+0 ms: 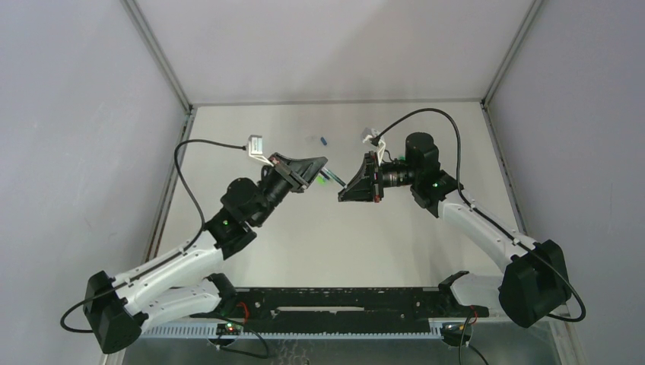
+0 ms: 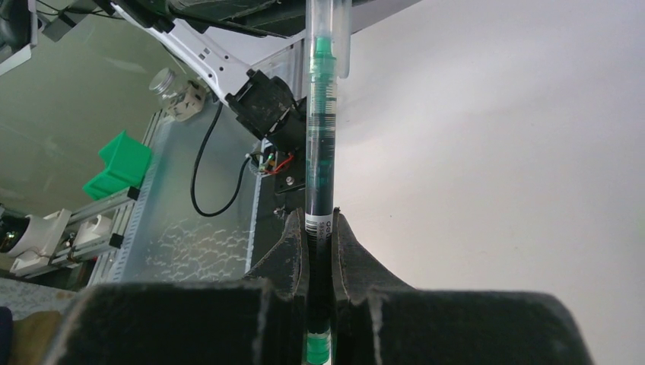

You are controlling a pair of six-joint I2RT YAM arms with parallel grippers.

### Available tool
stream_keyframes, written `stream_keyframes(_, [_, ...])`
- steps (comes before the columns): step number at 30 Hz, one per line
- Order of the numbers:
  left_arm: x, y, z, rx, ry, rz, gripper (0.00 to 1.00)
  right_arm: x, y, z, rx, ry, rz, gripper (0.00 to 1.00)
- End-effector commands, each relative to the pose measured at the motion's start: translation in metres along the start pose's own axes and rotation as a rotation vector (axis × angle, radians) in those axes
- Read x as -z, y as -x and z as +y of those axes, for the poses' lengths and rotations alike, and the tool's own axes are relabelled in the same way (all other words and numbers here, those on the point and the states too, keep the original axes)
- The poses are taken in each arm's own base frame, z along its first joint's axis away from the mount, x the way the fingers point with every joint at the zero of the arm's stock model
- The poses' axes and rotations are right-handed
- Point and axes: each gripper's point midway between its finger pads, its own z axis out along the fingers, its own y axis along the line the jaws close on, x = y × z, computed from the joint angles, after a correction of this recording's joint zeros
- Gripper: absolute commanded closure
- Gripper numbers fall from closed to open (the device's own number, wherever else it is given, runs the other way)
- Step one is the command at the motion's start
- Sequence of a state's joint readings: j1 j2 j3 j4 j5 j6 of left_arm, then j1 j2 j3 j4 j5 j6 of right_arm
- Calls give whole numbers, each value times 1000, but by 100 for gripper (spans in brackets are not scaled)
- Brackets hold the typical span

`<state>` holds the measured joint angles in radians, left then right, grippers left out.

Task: Insert the pens into the pen caps
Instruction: Insert the pen cap onto the pen.

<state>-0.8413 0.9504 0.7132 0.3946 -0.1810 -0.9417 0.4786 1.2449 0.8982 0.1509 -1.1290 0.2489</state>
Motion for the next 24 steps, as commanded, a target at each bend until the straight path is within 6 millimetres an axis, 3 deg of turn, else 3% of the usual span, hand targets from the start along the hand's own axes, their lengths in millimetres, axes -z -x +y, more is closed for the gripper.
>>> stream_keyframes(1, [-4, 5, -24, -30, -57, 18, 99, 2, 7, 1, 67, -18, -19, 100])
stream_keyframes(11, [4, -44, -37, -173, -283, 268, 100, 7, 16, -4, 79, -61, -49, 100])
stream_keyframes(19, [-1, -71, -17, 21, -262, 369, 100, 10, 22, 4, 105, -52, -76, 100])
stream_keyframes(24, [-7, -92, 1, 108, -193, 448, 100, 12, 25, -1, 138, -100, -88, 100])
